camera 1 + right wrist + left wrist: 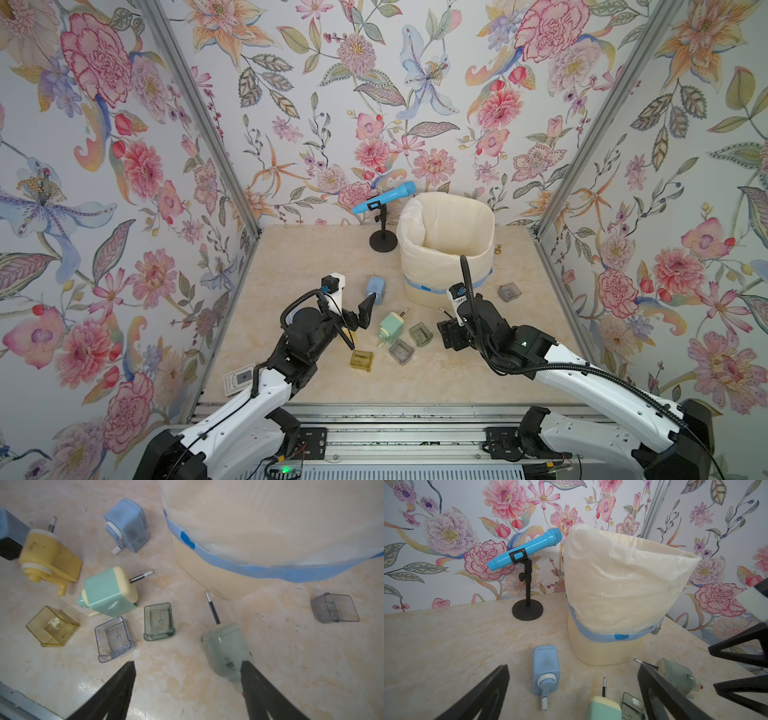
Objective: Take out the pencil sharpener tray and clean the shavings
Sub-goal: Place the container at the center of the board, then adjust the pencil sharpener at the center of the board.
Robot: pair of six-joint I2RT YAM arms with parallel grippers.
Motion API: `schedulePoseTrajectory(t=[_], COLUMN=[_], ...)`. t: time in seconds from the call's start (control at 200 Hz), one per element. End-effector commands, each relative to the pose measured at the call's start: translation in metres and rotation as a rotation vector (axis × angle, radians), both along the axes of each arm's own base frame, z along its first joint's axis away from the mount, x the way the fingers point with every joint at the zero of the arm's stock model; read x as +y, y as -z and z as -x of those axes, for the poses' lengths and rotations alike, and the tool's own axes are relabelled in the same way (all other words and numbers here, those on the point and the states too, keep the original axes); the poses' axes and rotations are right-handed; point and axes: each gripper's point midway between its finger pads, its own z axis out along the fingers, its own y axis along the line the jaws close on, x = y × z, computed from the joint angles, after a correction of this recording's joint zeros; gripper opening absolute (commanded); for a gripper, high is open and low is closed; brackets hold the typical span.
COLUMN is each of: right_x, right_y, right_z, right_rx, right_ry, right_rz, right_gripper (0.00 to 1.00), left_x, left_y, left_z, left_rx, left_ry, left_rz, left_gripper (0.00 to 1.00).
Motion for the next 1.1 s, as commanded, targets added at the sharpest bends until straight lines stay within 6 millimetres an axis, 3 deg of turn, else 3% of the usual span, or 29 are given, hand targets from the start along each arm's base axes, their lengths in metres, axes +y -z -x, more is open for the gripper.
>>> schedulePoseTrajectory(t=[0.0,0.19,0.495,0.665,0.896,1.096], right_x=[-0.036,-0.047,-0.035,-0.027,-0.034,-0.033], right_y=[0.018,0.03,0.049,0.066,0.086,0.075], right_z=[0.008,-0.009,-0.031,-0.036,-0.037,-0.038], right_rx=[0.102,0.169,0.276,0.32,0.349,0.336], right_ry=[0.079,0.1,0.005,-0.033,-0.01,0.034], right_rz=[0.143,0.136,0.111,0.136,0.202,0.145], right_gripper=[0.79,0.8,0.83,0.77,0.67,0.55], left_x=[-0.012,-0.016,-0.01,-0.005,-0.002,-0.004], left_y=[-0.021,-0.019,-0.023,-0.022,-0.026,-0.027], left_z=[0.007,0.019,0.03,0.027,0.029,0.028], left_rx=[-0.067,-0.084,-0.12,-0.111,-0.12,-0.116], left_ry=[0.068,0.124,0.128,0.094,0.086,0.093], left_rz=[0.03,0.038,0.05,0.04,0.044,0.045], left_gripper=[1.0,1.0,1.0,1.0,1.0,1.0])
